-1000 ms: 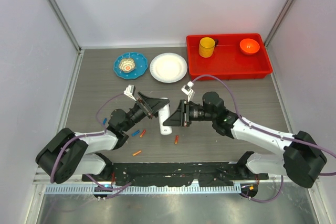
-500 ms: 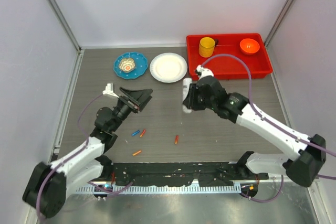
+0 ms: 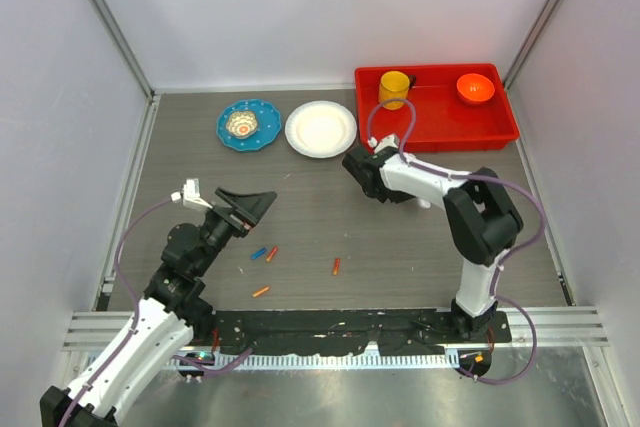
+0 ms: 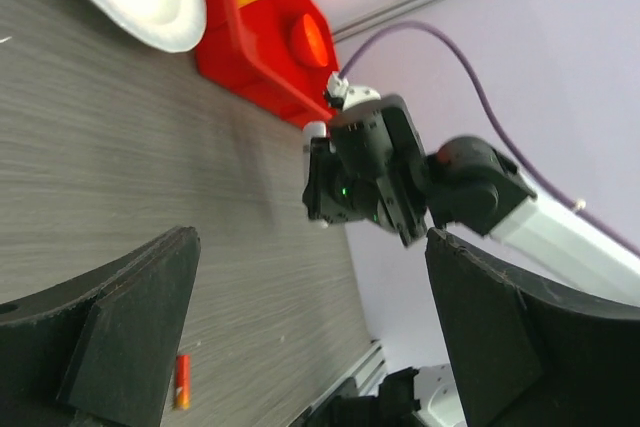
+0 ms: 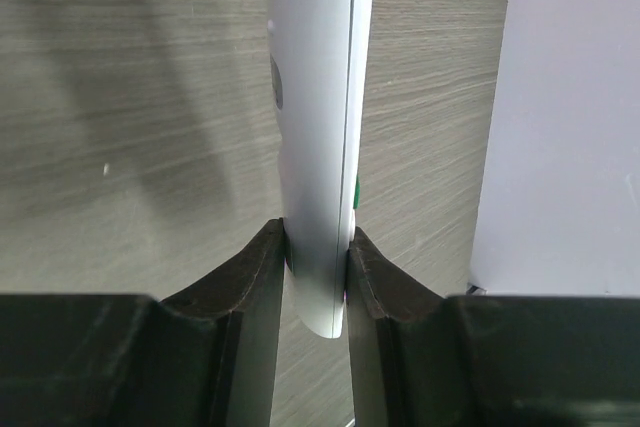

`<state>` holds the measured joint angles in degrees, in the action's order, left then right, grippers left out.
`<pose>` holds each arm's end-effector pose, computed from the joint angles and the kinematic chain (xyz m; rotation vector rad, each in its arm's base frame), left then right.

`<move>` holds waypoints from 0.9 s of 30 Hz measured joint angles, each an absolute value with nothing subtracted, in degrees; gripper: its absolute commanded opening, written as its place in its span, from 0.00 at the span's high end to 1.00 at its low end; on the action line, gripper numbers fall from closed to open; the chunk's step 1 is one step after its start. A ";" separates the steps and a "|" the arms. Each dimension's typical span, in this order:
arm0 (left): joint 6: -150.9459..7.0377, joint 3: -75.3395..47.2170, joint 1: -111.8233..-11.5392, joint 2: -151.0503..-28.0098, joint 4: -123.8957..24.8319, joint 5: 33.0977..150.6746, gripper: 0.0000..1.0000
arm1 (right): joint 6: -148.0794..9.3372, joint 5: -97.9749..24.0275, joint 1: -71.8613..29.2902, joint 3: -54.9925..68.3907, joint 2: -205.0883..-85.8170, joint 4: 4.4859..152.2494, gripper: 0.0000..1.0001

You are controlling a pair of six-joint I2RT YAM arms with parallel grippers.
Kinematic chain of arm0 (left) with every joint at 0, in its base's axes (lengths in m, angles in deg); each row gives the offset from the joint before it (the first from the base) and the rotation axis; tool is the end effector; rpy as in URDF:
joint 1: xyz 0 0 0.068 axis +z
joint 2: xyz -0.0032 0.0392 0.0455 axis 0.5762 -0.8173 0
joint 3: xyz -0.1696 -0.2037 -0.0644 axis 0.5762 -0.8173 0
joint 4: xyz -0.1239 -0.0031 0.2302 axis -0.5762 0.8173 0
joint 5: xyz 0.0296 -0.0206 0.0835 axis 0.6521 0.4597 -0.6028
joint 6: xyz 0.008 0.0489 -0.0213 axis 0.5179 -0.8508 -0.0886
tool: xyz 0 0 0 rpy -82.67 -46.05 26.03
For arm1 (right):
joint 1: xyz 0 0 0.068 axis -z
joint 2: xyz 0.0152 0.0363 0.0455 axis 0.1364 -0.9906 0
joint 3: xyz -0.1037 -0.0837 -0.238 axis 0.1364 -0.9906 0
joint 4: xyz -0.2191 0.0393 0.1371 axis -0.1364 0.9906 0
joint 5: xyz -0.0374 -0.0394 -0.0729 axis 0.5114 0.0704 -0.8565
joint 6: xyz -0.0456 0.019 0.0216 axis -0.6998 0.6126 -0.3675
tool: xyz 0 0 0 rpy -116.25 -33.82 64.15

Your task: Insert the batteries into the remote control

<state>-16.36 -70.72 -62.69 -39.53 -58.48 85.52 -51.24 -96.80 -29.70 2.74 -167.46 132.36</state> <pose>0.1261 -0.0669 0.2459 -0.5533 1.6193 -1.3029 0.2763 0.1769 0.1985 -0.2260 2.4276 -0.9767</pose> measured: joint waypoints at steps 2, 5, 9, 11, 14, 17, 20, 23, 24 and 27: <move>-17.36 -70.72 -63.28 -38.86 -55.96 85.14 0.02 | -52.02 -96.99 -28.36 4.76 -171.55 132.25 0.99; -18.72 -70.72 -63.87 -37.87 -53.45 85.06 0.02 | -52.74 -96.51 -27.16 7.97 -176.68 132.16 0.99; -19.83 -70.72 -64.07 -36.78 -50.89 84.38 0.00 | -54.45 -94.04 -27.08 10.35 -180.47 131.31 0.99; -20.03 -70.72 -64.07 -36.47 -50.02 84.01 0.00 | -55.59 -92.03 -27.08 10.35 -180.77 131.14 0.99; -20.18 -70.72 -64.07 -36.45 -49.67 83.85 0.00 | -57.07 -89.65 -27.08 10.35 -180.77 130.79 0.98; -20.18 -70.72 -64.07 -36.45 -49.71 83.83 0.00 | -58.16 -87.60 -27.08 10.35 -180.79 130.74 0.91; -20.16 -70.74 -64.07 -36.41 -49.73 83.83 0.00 | -58.78 -85.48 -27.08 10.26 -180.79 130.70 0.83; -20.14 -70.99 -64.07 -36.04 -49.73 83.83 0.00 | -59.56 -84.12 -27.08 10.11 -180.88 130.79 0.79; -20.12 -71.09 -64.07 -35.88 -49.71 83.83 0.00 | -59.78 -83.99 -27.08 10.07 -180.90 130.87 0.78; -19.92 -71.51 -64.07 -35.66 -49.71 84.12 0.00 | -60.22 -83.68 -27.16 9.74 -180.90 131.14 0.72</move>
<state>-19.92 -71.51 -64.07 -35.66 -49.71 84.12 -60.22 -83.68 -27.16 9.74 -180.90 131.14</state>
